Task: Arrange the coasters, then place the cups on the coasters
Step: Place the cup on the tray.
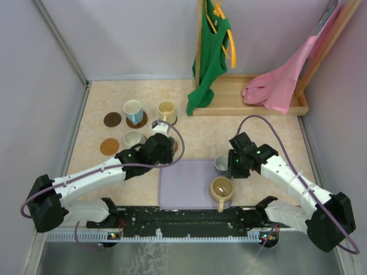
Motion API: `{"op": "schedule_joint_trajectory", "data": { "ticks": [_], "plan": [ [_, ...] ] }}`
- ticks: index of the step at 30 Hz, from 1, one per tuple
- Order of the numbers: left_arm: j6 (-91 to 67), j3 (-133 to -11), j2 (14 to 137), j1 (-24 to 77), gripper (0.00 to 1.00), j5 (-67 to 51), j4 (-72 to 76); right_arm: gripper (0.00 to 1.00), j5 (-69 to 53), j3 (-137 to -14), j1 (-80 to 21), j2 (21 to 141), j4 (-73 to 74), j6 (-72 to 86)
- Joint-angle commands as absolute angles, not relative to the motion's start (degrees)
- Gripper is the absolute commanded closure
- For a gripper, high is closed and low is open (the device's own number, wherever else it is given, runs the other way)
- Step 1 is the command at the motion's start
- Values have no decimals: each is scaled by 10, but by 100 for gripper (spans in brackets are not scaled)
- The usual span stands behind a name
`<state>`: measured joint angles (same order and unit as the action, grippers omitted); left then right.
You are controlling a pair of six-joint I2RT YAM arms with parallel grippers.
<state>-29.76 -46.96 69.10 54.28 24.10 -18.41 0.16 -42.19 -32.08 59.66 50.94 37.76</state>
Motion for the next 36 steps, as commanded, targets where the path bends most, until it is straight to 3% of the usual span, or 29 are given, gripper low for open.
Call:
{"op": "schedule_joint_trajectory", "data": {
  "ticks": [1,15,25,31,36],
  "plan": [
    [-297,-464,679,544,56,251,-177,64,13,-416,-330,603,487,384],
    [-296,-464,686,544,55,249,-172,63,26,-420,-346,622,462,389],
    [-294,-463,687,544,55,247,-173,71,33,-429,-363,647,432,389],
    [-295,-464,688,543,55,247,-173,84,36,-428,-364,653,422,390],
    [-295,-464,689,541,55,246,-173,87,36,-426,-364,653,419,389]
  ]
}}
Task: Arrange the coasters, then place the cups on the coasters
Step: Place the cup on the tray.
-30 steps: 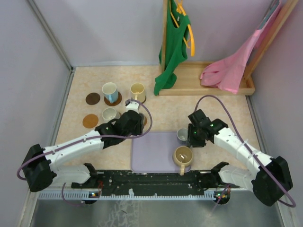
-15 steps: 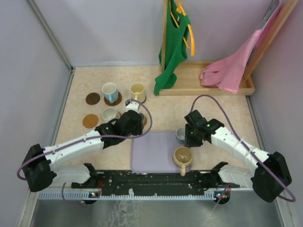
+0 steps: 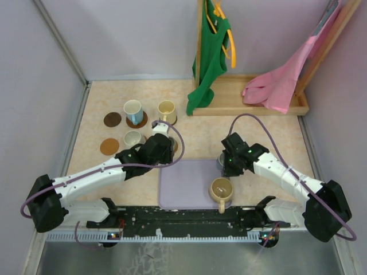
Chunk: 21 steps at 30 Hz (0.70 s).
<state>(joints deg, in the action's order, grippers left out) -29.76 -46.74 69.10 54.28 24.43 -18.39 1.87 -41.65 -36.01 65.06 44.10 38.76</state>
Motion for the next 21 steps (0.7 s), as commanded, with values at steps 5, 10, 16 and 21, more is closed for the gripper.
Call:
{"op": "schedule_joint_trajectory", "data": {
  "ticks": [5,10,16,21],
  "plan": [
    [-297,-465,691,541,55,244,-173,80,33,-424,-364,659,410,389],
    [-299,-464,690,540,55,244,-175,96,38,-427,-368,665,410,386],
    [-301,-463,690,540,55,244,-173,100,40,-431,-370,663,415,384],
    [-301,-463,691,540,55,246,-172,100,52,-463,-381,658,428,383]
  ]
}}
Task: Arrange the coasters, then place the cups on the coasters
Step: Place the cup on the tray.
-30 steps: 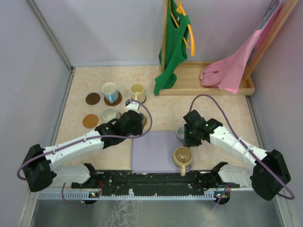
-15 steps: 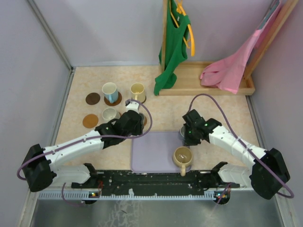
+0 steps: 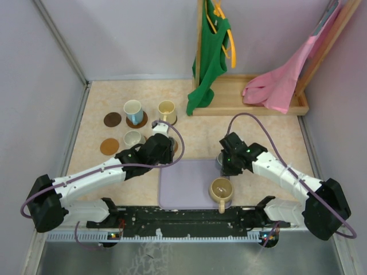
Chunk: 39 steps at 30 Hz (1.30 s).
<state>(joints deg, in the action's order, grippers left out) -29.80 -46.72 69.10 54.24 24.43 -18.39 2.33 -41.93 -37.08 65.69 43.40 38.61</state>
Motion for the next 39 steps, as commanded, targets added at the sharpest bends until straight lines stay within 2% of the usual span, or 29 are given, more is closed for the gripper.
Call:
{"op": "schedule_joint_trajectory", "data": {
  "ticks": [1,11,39],
  "plan": [
    [-301,-464,691,540,55,246,-171,100,52,-472,-383,659,430,382],
    [-301,-458,684,539,55,248,-170,100,50,-529,-408,698,434,380],
    [-300,-444,643,492,52,251,-188,100,65,-603,-557,827,382,453]
  ]
}}
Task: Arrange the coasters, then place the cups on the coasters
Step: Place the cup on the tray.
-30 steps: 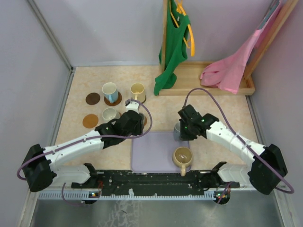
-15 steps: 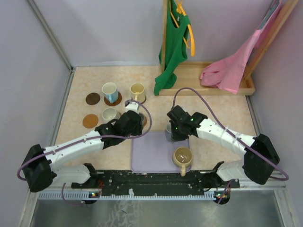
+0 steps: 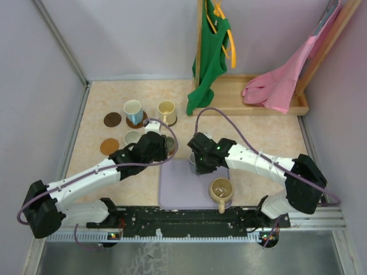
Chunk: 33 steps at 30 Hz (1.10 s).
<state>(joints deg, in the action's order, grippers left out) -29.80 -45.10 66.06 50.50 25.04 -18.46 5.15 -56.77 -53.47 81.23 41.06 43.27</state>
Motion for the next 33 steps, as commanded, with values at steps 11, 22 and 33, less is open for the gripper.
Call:
{"op": "schedule_joint_trajectory", "data": {
  "ticks": [11,22,33],
  "plan": [
    [-297,-431,618,468,52,245,-196,100,78,-628,-584,866,388,463],
    [-299,-428,617,466,52,236,-194,98,92,-624,-591,871,399,467],
    [-300,-430,624,466,52,229,-187,86,94,-625,-592,862,401,461]
  ]
}}
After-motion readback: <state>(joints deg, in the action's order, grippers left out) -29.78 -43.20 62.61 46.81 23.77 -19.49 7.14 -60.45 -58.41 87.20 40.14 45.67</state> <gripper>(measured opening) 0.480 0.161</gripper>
